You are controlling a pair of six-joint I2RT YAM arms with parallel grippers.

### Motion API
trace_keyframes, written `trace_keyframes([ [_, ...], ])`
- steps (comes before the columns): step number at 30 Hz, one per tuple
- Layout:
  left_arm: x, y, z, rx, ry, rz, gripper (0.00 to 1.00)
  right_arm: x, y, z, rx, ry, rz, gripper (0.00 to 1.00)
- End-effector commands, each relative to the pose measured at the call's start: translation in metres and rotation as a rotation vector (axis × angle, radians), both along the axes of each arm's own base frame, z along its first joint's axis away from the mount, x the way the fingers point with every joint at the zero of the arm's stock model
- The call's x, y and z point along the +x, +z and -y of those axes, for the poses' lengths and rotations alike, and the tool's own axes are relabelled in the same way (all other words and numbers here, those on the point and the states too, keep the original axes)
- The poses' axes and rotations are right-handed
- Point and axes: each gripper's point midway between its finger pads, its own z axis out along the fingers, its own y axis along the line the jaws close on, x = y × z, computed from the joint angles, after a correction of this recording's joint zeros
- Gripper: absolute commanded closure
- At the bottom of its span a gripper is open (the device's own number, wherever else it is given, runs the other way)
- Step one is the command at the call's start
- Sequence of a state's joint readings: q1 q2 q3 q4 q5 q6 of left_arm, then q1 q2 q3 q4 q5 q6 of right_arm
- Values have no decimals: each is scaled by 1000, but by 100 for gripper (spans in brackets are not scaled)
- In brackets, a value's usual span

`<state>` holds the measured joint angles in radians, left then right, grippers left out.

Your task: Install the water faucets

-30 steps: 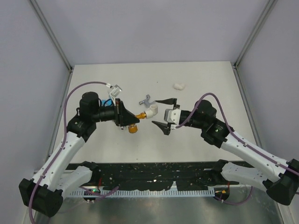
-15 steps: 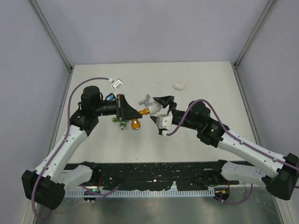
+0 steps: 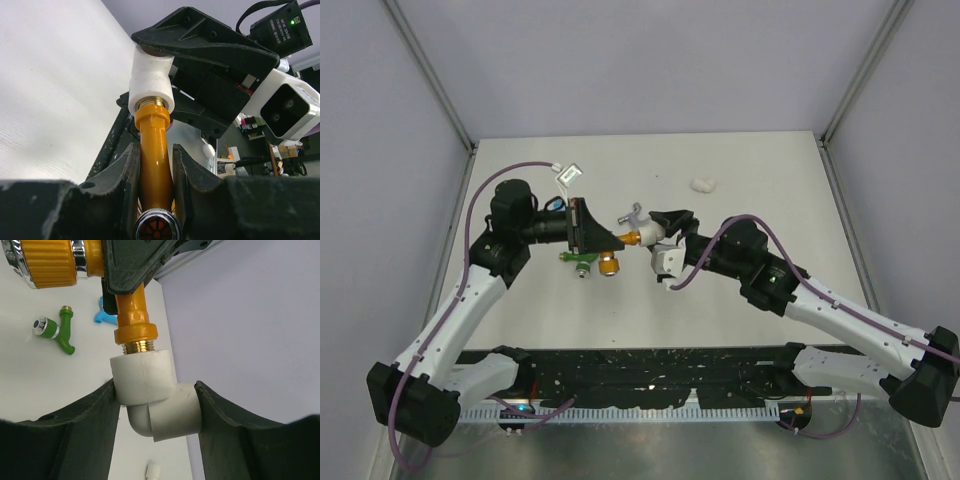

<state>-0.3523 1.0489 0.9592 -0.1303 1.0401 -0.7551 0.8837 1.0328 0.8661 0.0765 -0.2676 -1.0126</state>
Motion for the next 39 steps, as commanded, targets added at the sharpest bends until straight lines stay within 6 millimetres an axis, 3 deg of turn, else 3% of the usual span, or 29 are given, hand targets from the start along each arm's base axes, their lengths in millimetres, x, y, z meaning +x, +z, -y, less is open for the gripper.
trace_keyframes([
  [1,-11,35,0,-60,-70,255,100,-14,27,-12,93,76,-85,81],
  [2,-10,32,-1,-49,-70,306,100,-18,23,-13,85,88,-122,95],
  [10,1,12,-17,96,34,819,100,-52,35,-20,169,286,-607,95],
  [14,6,10,-27,178,96,996,100,-50,36,-15,222,317,-879,95],
  [18,0,13,-27,189,80,1079,100,-50,34,-17,265,294,-1255,95],
  [22,-3,10,-28,216,69,1115,100,-55,38,-24,287,375,-1511,95],
  [26,-6,6,-29,243,63,1139,100,-51,32,-28,304,412,-1633,95],
  [31,-4,-7,-32,282,83,1111,100,-39,30,-26,339,361,-1609,95],
  [33,-4,-11,-33,279,97,1080,100,-32,33,-23,368,337,-1562,80],
  [36,-2,-17,-34,273,132,1003,100,-28,42,-13,389,328,-1427,47],
  [39,1,-24,-33,257,156,886,100,-10,45,-2,419,249,-1188,36],
])
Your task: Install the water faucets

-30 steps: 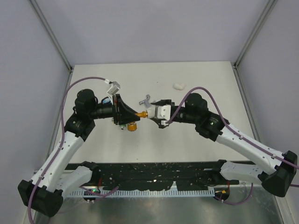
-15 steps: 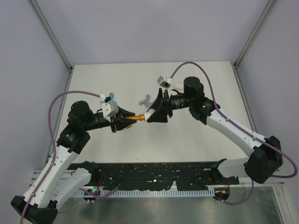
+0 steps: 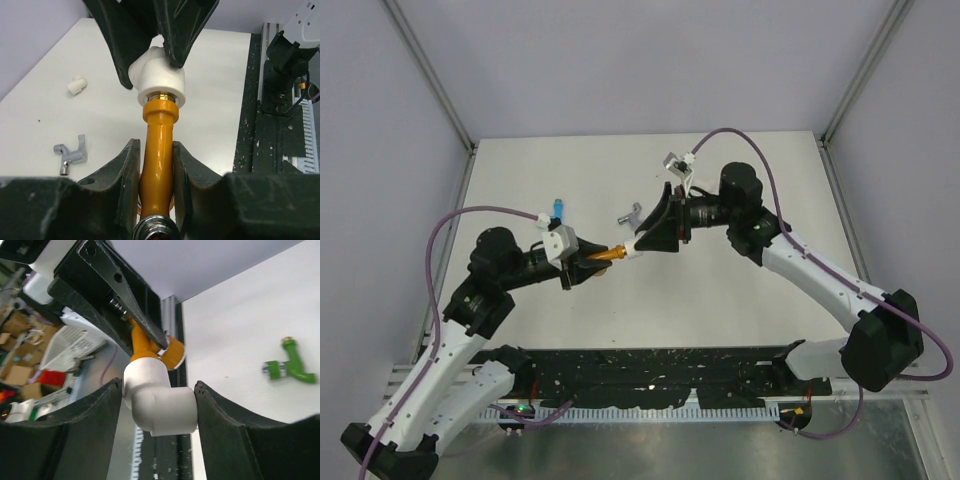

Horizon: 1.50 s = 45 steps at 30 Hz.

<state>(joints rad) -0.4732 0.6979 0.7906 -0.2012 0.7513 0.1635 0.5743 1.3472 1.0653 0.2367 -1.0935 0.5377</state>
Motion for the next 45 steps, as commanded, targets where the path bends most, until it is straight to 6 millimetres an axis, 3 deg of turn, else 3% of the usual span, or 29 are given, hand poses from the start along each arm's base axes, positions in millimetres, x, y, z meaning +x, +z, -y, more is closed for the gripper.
trace_keyframes([
  [1,16,-10,-3,-44,96,-150,100,22,41,26,38,-220,367,31],
  [2,15,-10,-1,-72,93,-205,100,34,41,31,22,-285,482,28],
  [6,16,-1,5,-181,45,-347,100,45,49,57,9,-447,847,8],
  [10,11,12,12,-252,-40,-447,100,29,48,63,51,-394,1099,4],
  [15,0,25,19,-265,-144,-509,100,0,43,52,137,-236,1168,4],
  [25,-13,33,19,-225,-210,-522,100,-18,28,26,141,-116,1135,11],
  [29,-18,37,18,-219,-230,-523,100,-22,23,17,146,-96,1106,17],
  [36,-29,36,16,-199,-252,-519,100,-36,33,10,177,-78,1086,25],
  [41,-35,41,14,-197,-269,-495,100,-46,36,6,190,-63,1049,49],
  [45,-41,49,12,-192,-282,-409,100,-47,38,4,178,-87,938,75],
])
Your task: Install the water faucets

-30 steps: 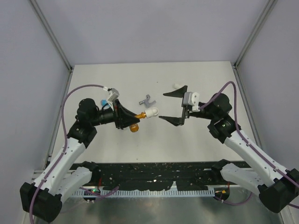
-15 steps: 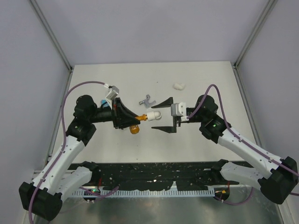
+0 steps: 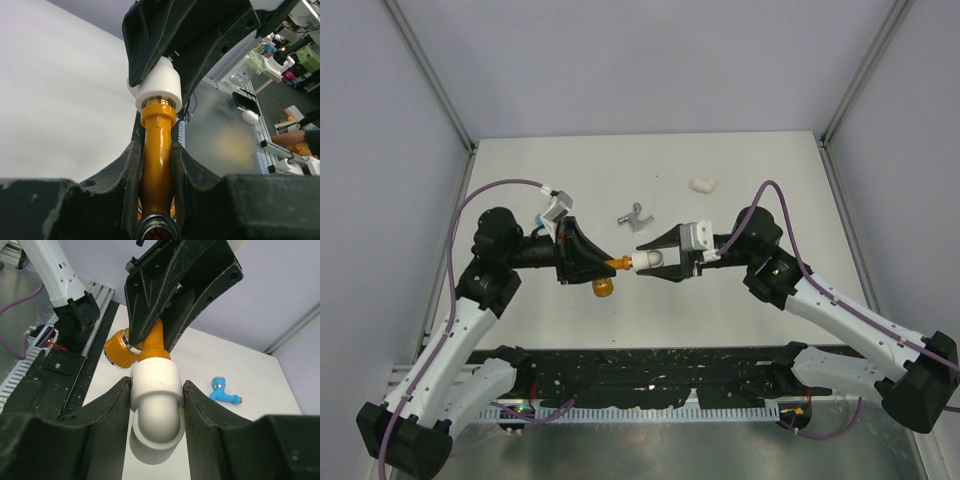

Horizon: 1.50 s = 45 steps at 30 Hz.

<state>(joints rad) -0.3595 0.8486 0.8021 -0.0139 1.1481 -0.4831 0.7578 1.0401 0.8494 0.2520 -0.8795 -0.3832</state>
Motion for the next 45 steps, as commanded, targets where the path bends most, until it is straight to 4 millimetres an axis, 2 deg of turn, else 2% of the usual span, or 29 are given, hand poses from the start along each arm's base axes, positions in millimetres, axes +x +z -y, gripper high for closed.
trace_keyframes([
  [1,-10,40,-5,-45,-4,248,100,-2,33,0,65,-38,-91,89],
  [2,-11,38,-7,-33,6,291,100,-1,35,0,74,-49,-156,95],
  [5,-8,36,-12,19,104,569,100,8,41,-4,90,-108,-358,95],
  [6,-3,34,-15,56,141,676,100,7,40,-5,88,-114,-476,94],
  [7,3,32,-18,94,192,748,100,11,38,-6,91,-136,-533,95],
  [10,15,32,-25,156,293,904,100,7,36,-9,97,-136,-812,95],
  [12,22,34,-26,179,341,987,100,6,29,-11,88,-141,-966,95],
  [14,28,33,-28,217,375,1047,100,6,14,-18,52,-135,-1122,95],
  [17,39,26,-34,304,442,1131,100,7,-5,-24,8,-143,-1252,95],
  [19,44,14,-36,376,474,1172,100,6,-15,-28,-2,-137,-1354,95],
  [24,51,2,-50,473,583,1264,100,12,-27,-32,-19,-167,-1407,95],
  [28,52,-2,-53,487,605,1273,100,17,-24,-35,-14,-173,-1391,95],
  [29,52,-3,-53,490,608,1267,100,19,-19,-35,13,-167,-1352,91],
  [30,52,-4,-54,484,613,1249,100,23,-14,-32,50,-179,-1323,74],
  [32,54,-6,-53,483,623,1225,100,34,6,-22,122,-198,-1169,49],
  [33,54,-8,-52,479,626,1202,100,35,16,-16,142,-211,-1040,37],
  [37,61,-17,-44,489,619,1150,100,46,49,15,218,-326,-644,16],
  [38,61,-17,-40,480,609,1130,100,52,47,21,211,-372,-549,14],
  [39,61,-17,-37,468,598,1105,100,51,55,30,231,-404,-478,10],
  [40,63,-15,-36,453,596,1070,100,55,48,35,203,-439,-388,9],
  [41,64,-15,-34,431,585,1037,100,53,54,43,213,-454,-332,8],
  [42,64,-12,-32,394,573,995,100,54,46,46,180,-470,-251,8],
  [45,67,-3,-29,316,531,866,100,46,45,58,165,-474,-97,8],
])
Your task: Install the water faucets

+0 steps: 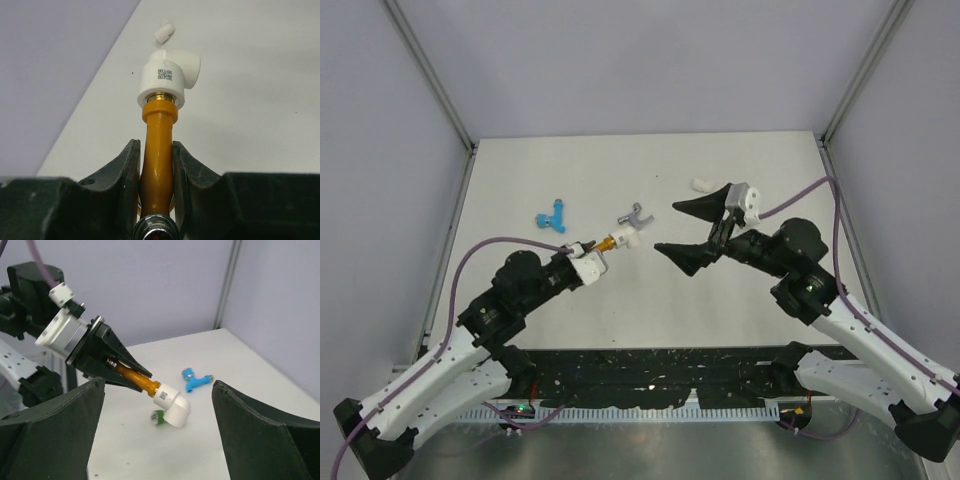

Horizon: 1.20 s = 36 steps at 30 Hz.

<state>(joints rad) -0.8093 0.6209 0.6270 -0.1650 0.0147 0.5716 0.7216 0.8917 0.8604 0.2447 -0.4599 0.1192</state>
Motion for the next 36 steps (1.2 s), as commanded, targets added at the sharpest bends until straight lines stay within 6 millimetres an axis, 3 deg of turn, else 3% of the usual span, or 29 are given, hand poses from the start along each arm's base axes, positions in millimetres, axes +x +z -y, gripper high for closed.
trace_keyframes([
  [1,-4,57,13,-255,-109,-100,100,10,-12,18,-152,-109,336,8],
  [5,-12,60,30,-292,-236,-260,100,3,-25,16,-235,-61,501,7],
  [9,-32,64,51,-318,-433,-441,100,1,-39,11,-298,-11,598,8],
  [17,-38,77,59,-395,-536,-886,100,-15,-36,13,-331,45,783,10],
  [28,-61,91,59,-414,-620,-1126,100,-25,-35,5,-342,136,844,19],
  [36,-69,91,58,-414,-612,-1206,100,-37,-22,-6,-258,192,875,22],
])
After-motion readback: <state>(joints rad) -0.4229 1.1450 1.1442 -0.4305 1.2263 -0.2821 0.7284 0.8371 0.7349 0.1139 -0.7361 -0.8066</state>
